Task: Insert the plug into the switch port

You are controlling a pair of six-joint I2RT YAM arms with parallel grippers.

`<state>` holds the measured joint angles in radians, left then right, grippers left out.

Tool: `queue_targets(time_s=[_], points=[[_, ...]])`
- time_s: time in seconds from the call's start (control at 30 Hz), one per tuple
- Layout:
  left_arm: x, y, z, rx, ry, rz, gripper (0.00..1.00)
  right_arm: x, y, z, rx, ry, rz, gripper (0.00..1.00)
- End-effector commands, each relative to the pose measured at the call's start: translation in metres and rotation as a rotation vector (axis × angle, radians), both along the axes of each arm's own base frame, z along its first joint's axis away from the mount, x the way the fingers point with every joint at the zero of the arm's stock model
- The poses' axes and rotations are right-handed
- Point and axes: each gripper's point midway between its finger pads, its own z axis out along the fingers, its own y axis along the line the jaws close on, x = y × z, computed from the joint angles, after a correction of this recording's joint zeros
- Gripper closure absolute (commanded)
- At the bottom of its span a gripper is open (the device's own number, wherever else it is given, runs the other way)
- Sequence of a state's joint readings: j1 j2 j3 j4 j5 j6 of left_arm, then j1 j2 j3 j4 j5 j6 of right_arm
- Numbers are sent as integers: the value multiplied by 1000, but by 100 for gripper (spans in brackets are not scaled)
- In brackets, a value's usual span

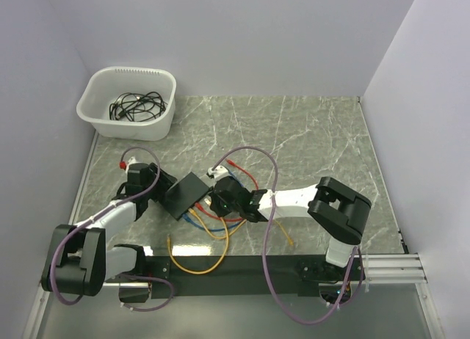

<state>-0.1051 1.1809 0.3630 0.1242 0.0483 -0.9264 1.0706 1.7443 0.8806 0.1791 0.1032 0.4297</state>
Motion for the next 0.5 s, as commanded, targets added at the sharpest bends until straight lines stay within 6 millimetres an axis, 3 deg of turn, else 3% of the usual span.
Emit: queue_targets(time_s=[0.0, 0.47], points=[[-7, -16, -2, -39, 7, -26, 38, 8, 11, 3, 27, -9, -14, 100], [17, -19, 5, 23, -29, -71, 39, 16, 14, -3, -3, -21, -34, 100]])
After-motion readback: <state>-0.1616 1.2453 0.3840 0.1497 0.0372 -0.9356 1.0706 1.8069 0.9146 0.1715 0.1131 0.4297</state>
